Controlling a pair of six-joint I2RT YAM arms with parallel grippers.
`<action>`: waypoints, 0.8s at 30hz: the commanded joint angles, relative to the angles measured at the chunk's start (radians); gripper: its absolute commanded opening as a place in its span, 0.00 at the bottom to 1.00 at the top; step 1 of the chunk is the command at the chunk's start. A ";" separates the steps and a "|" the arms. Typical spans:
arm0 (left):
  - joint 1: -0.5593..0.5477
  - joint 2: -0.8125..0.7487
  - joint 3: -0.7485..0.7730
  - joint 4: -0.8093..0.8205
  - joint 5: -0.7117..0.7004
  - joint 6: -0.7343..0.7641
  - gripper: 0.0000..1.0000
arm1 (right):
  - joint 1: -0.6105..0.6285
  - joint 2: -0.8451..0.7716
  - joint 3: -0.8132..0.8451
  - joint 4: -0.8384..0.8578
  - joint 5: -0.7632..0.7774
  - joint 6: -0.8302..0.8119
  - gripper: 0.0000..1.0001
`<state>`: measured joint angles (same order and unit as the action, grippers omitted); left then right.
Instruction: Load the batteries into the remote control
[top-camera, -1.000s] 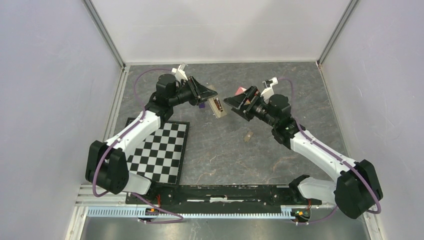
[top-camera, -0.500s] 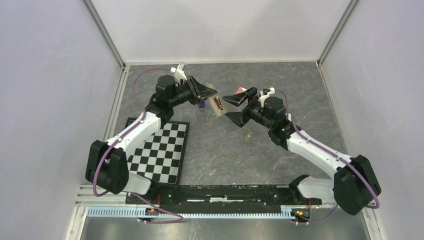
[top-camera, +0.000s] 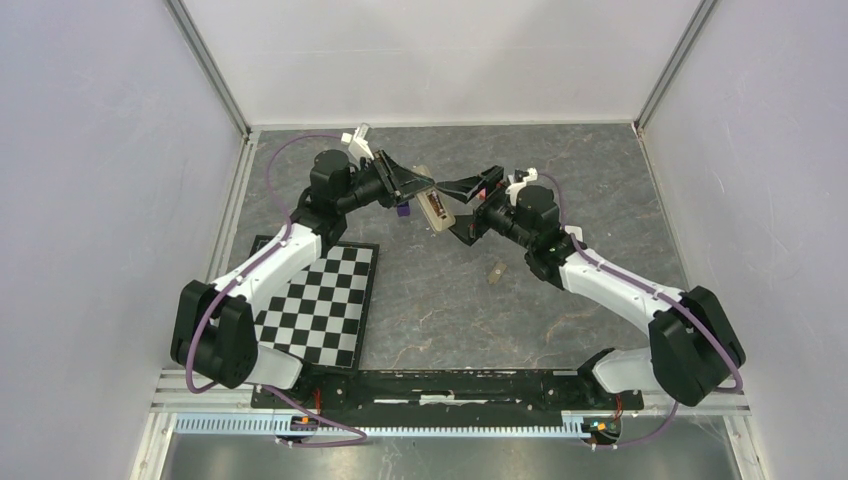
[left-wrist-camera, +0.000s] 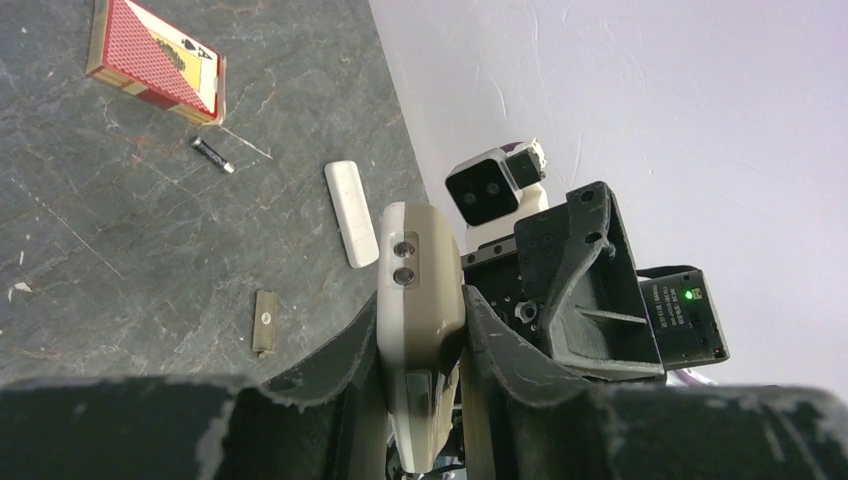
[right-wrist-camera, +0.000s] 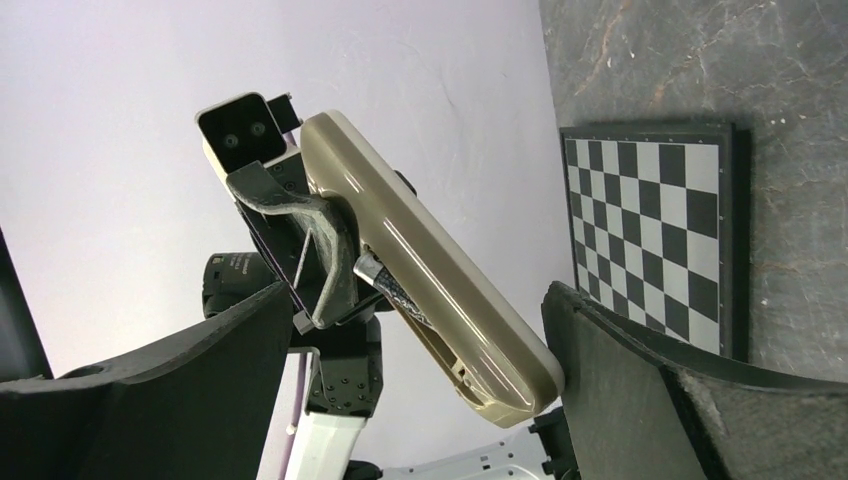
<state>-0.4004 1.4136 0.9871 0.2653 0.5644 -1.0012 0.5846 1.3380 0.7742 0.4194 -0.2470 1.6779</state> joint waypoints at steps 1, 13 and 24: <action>-0.006 -0.006 -0.005 0.060 0.038 0.033 0.02 | 0.004 0.032 0.069 0.085 -0.016 0.016 0.98; -0.007 0.002 -0.002 0.060 0.043 0.032 0.02 | 0.004 0.051 0.056 0.117 -0.028 0.017 0.79; -0.009 -0.003 -0.006 0.064 0.058 0.041 0.02 | 0.004 0.067 0.053 0.144 -0.039 0.024 0.63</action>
<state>-0.3950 1.4136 0.9836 0.3183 0.5781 -1.0027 0.5854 1.4052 0.7963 0.4625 -0.2798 1.6829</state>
